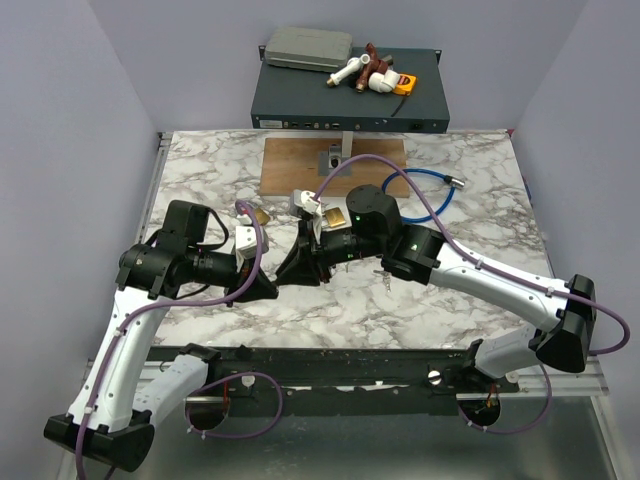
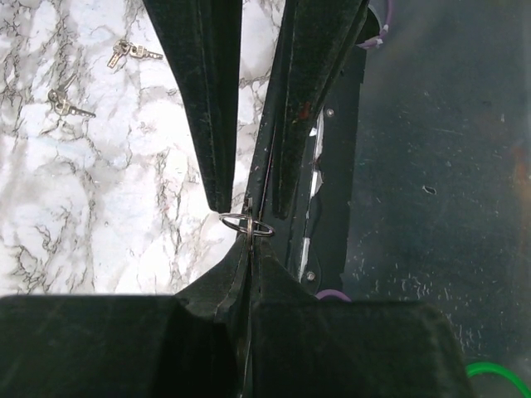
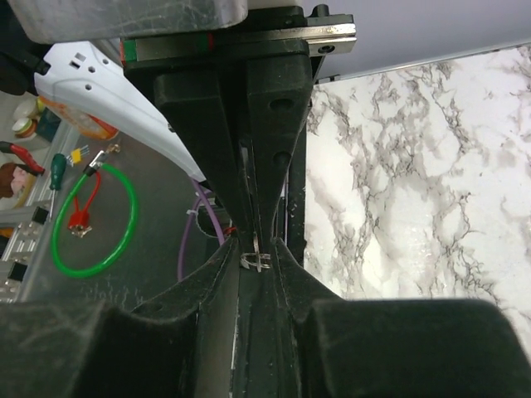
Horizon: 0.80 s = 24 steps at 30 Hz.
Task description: Unlock with the key
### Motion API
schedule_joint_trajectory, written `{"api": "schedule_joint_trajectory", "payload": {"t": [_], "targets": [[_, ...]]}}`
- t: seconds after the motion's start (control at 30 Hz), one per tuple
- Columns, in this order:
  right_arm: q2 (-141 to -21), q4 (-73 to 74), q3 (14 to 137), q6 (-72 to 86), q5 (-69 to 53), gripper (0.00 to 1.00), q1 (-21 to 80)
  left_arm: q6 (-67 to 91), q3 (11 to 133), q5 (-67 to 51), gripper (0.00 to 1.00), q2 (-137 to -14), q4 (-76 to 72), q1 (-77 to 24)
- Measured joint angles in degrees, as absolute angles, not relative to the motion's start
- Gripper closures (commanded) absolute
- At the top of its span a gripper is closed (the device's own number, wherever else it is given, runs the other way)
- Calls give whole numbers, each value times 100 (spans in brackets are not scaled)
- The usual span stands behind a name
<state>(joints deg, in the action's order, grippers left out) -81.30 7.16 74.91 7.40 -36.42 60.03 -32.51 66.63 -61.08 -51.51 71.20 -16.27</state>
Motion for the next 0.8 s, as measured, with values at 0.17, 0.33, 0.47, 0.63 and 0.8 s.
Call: {"api": "schedule_joint_trajectory", "payload": {"t": [0.17,0.33,0.47,0.63,0.8], "targets": [[-8147,722,7496,740,-3721,75,6003,-3232,6665,-6090,100,-5162,7135,-1653],[-8160,731,7496,722,-3747,69,6003,-3205,6713,-6066,100,-5234,7179,-1653],[-8180,738,7496,687,-3771,62,6003,-3190,6720,-6066,100,-5290,7227,-1662],[-8182,735,7494,676,-3785,62,6003,-3181,6783,-6066,100,-5343,7258,-1682],[-8182,738,7481,635,-3822,59,6005,-3159,6860,-6066,100,-5360,7273,-1702]]}}
